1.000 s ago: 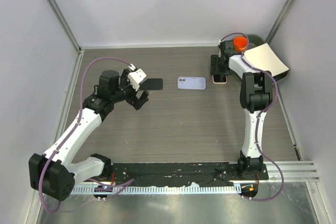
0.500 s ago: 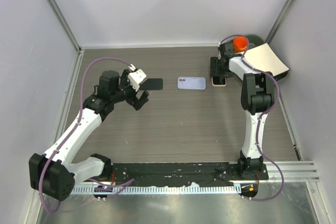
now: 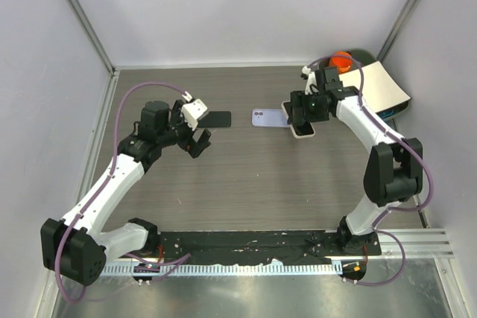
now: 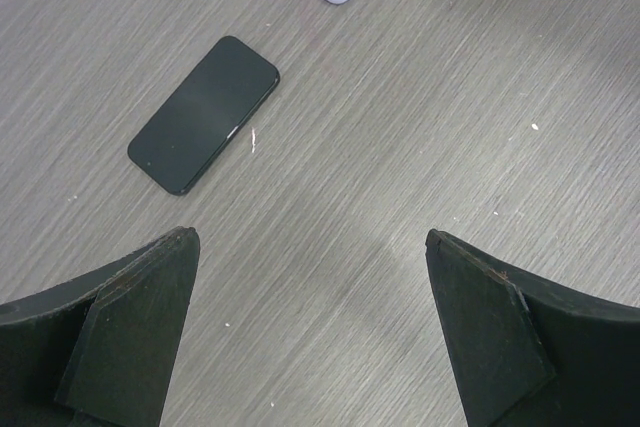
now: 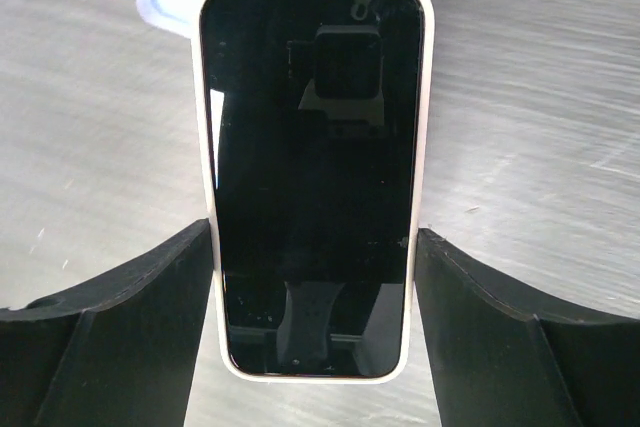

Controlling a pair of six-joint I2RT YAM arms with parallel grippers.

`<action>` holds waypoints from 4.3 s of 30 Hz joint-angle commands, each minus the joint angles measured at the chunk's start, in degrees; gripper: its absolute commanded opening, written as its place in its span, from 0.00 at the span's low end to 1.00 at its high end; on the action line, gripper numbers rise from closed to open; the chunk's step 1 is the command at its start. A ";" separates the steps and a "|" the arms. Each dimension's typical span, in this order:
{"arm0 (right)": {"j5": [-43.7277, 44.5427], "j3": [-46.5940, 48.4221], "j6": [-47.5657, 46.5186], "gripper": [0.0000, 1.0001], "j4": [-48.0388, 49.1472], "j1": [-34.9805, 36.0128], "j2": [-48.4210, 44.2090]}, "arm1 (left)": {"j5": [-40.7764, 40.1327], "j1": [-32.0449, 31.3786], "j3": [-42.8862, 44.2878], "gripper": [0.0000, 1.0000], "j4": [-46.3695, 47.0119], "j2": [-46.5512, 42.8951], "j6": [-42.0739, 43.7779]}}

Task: Take the phone out of the phone case
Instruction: Pick up the phone at the center of the board.

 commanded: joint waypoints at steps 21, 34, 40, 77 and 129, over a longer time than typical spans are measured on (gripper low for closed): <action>-7.19 -5.92 -3.14 0.01 9.08 19.84 -17.18 | 27.22 6.56 1.81 1.00 10.54 6.75 -30.94; -0.52 -9.35 -0.94 0.01 19.99 23.53 -22.28 | 32.96 6.92 1.27 1.00 51.49 21.17 -67.96; 1.86 -9.09 -0.41 0.01 21.39 25.11 -21.66 | 32.78 5.33 3.65 1.00 57.93 25.57 -72.81; 4.76 -5.58 2.49 0.01 21.66 28.10 -19.38 | 26.98 0.15 6.20 0.58 55.39 29.88 -70.09; -34.86 -4.96 11.10 0.83 28.33 8.94 -22.10 | 42.62 -0.56 2.77 0.00 77.09 23.64 -83.10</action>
